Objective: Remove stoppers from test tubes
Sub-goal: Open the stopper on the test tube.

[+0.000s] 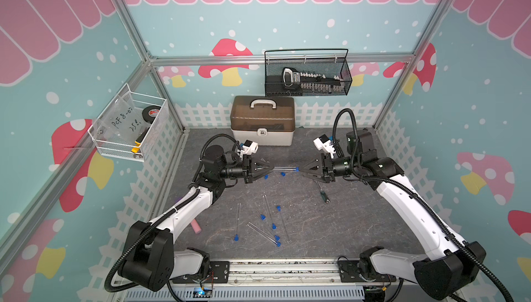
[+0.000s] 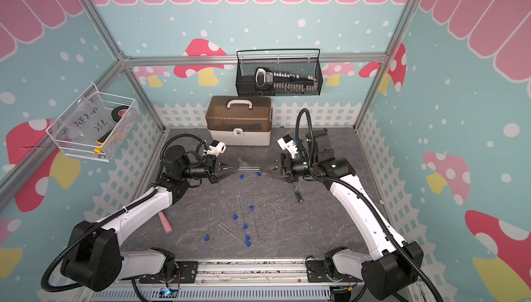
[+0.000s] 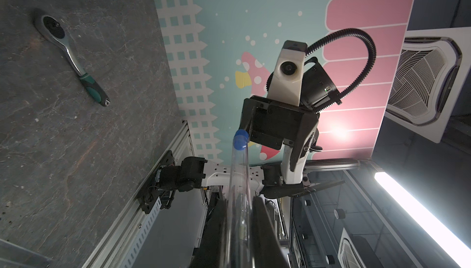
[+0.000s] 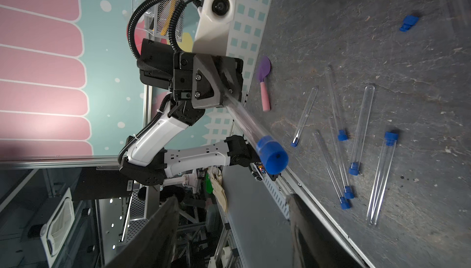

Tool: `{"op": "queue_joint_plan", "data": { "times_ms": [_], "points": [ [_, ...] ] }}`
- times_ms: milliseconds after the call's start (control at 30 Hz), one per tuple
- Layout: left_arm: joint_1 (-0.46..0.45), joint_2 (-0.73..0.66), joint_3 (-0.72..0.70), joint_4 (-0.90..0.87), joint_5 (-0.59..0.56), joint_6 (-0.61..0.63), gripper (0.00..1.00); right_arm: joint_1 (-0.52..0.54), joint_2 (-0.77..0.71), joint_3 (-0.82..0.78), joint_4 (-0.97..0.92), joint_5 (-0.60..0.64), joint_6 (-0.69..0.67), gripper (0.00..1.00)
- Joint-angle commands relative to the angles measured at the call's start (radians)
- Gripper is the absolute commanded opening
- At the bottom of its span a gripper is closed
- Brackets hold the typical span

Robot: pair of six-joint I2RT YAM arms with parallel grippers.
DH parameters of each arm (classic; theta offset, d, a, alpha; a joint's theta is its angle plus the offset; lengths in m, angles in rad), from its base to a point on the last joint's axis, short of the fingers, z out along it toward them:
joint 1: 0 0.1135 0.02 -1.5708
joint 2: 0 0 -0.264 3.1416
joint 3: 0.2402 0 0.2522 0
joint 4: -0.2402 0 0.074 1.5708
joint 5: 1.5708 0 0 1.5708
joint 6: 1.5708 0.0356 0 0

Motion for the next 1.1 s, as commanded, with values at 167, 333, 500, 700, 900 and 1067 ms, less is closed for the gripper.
{"op": "queue_joint_plan", "data": {
  "times_ms": [167, 333, 500, 700, 900, 1067],
  "points": [
    [-0.026, -0.003, 0.031, 0.081, -0.003, -0.054, 0.00, 0.011, -0.055, -0.054, 0.147, -0.019, 0.108, 0.56],
    [-0.030, -0.005, 0.028, 0.074, 0.000, -0.050, 0.00, 0.012, -0.061, -0.050, 0.188, -0.016, 0.135, 0.51],
    [-0.033, -0.009, 0.028, 0.075, 0.002, -0.052, 0.00, 0.011, -0.056, -0.052, 0.213, -0.021, 0.155, 0.51],
    [-0.039, -0.012, 0.022, 0.090, 0.002, -0.064, 0.00, 0.012, -0.053, -0.061, 0.217, -0.018, 0.152, 0.48],
    [-0.044, -0.004, 0.028, 0.112, 0.005, -0.082, 0.00, 0.012, -0.052, -0.076, 0.254, -0.014, 0.175, 0.43],
    [-0.047, -0.002, 0.028, 0.114, 0.004, -0.082, 0.00, 0.012, -0.049, -0.079, 0.259, -0.011, 0.177, 0.41]
  ]
}}
